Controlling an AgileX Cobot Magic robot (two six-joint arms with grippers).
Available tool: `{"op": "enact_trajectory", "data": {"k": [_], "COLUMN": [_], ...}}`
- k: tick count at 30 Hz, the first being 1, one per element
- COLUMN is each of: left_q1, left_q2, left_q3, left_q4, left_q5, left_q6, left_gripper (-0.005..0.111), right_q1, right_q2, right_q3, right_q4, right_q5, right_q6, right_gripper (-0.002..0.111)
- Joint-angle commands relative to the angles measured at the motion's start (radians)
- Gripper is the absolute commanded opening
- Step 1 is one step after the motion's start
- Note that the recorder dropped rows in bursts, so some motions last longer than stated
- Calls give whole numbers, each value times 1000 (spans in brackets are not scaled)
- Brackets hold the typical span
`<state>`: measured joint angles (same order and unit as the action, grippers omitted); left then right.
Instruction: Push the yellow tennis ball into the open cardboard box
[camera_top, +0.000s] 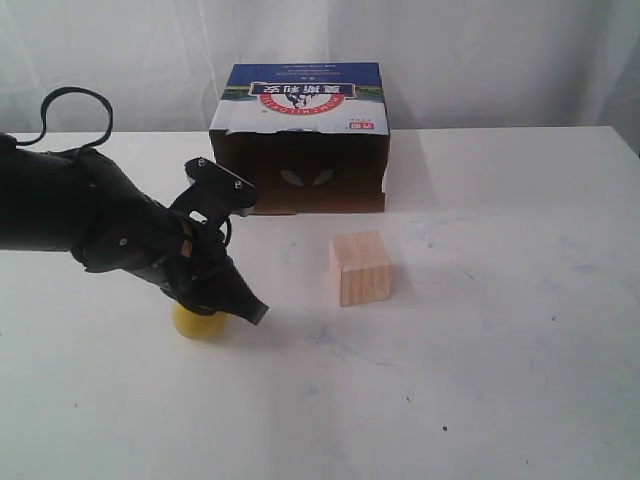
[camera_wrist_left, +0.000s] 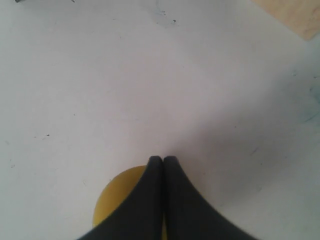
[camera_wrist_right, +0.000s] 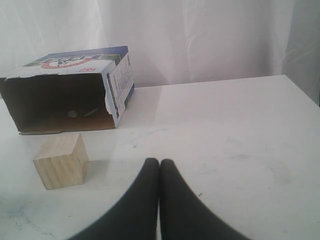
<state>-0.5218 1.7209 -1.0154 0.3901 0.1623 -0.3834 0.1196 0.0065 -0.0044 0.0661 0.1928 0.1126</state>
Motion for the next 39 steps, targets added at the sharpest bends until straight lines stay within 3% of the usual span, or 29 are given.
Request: {"op": "enact_trajectory", "data": {"k": [1, 11, 15, 23, 30, 39], "left_q1": [-9, -19, 10, 32, 44, 8], "left_q2": [-12, -135, -137, -113, -42, -22], "left_q3": [-43, -56, -30, 65, 72, 69], "left_q4": [17, 95, 99, 88, 86, 78], "left_q5": [90, 283, 306, 236, 164, 92], "left_q6": [-9, -4, 0, -4, -4, -29], "left_gripper": [0, 0, 0, 0, 0, 0], "right_q1": [-1, -1, -1, -1, -1, -1], "right_q2": [-7, -7, -7, -7, -7, -7], "right_q3": [4, 4, 4, 4, 4, 4], "right_q4": [-2, -2, -2, -2, -2, -2], "right_q5": [-7, -7, -7, -7, -7, -7], "right_q6": [-3, -3, -3, -3, -3, -3], "right_gripper": [0, 0, 0, 0, 0, 0]}}
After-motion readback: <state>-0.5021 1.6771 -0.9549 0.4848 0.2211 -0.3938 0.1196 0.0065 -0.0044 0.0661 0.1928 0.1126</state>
